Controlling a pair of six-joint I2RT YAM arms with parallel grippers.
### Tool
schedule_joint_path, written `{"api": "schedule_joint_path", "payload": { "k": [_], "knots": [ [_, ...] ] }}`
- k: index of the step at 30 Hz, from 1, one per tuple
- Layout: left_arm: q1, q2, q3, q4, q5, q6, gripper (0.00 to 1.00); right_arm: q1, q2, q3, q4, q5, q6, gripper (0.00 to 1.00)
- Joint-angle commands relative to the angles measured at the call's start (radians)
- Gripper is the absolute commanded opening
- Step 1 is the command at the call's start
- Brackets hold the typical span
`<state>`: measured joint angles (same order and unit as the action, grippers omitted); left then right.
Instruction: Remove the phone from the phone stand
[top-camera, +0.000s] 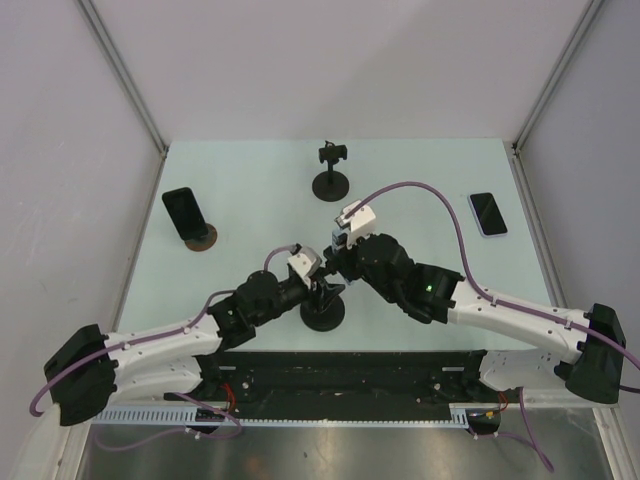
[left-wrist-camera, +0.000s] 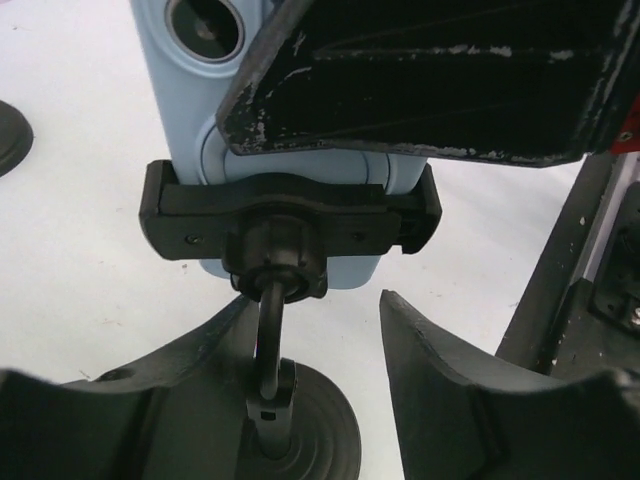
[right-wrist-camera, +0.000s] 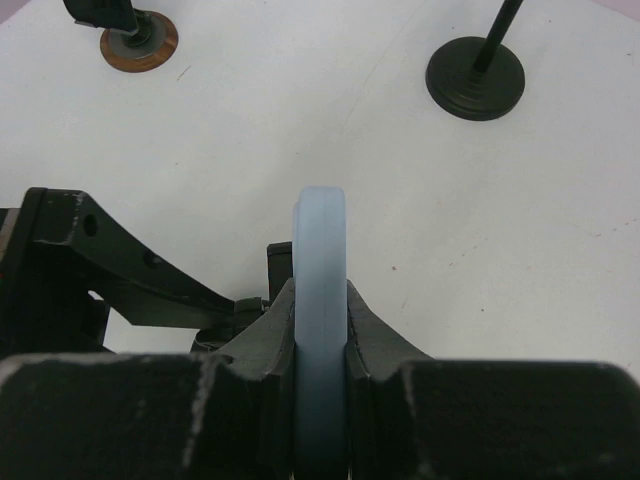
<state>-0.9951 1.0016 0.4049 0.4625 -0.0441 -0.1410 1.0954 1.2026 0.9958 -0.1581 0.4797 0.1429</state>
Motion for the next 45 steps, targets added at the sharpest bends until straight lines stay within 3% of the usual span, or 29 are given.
{"api": "schedule_joint_path", "payload": {
  "k": [1, 14, 17, 18, 21, 25, 31, 42, 44, 45],
  "knots": [
    [0.038, 0.035, 0.032, 0.013, 0.122, 0.061, 0.58, 0.001, 0.002, 0.015, 0.005, -0.004, -0.049, 0.00],
    [0.118, 0.146, 0.100, 0.024, 0.107, 0.101, 0.52, 0.012, -0.005, 0.015, -0.017, -0.084, -0.058, 0.00],
    [0.118, 0.143, 0.109, 0.030, 0.154, 0.101, 0.42, 0.011, 0.009, 0.015, -0.020, -0.090, -0.058, 0.00],
    [0.116, 0.143, 0.109, 0.033, 0.164, 0.100, 0.28, 0.012, 0.015, 0.015, -0.018, -0.089, -0.057, 0.00],
    [0.116, 0.132, 0.098, 0.039, 0.191, 0.092, 0.01, 0.014, 0.023, 0.009, -0.005, -0.053, -0.048, 0.00],
    [0.113, 0.104, 0.066, 0.047, 0.211, 0.080, 0.00, 0.012, 0.023, -0.013, 0.032, -0.009, -0.045, 0.00],
    [0.107, 0.054, 0.014, 0.064, 0.213, 0.064, 0.00, 0.000, 0.035, -0.036, 0.072, 0.019, -0.043, 0.22],
    [0.107, 0.032, -0.003, 0.074, 0.188, 0.055, 0.00, -0.003, 0.064, -0.037, 0.085, -0.016, -0.054, 0.31],
    [0.107, 0.031, -0.005, 0.076, 0.182, 0.052, 0.00, -0.002, 0.066, -0.037, 0.081, -0.016, -0.054, 0.29],
    [0.107, 0.031, -0.005, 0.076, 0.179, 0.049, 0.00, -0.003, 0.068, -0.037, 0.080, -0.018, -0.055, 0.23]
  ]
}}
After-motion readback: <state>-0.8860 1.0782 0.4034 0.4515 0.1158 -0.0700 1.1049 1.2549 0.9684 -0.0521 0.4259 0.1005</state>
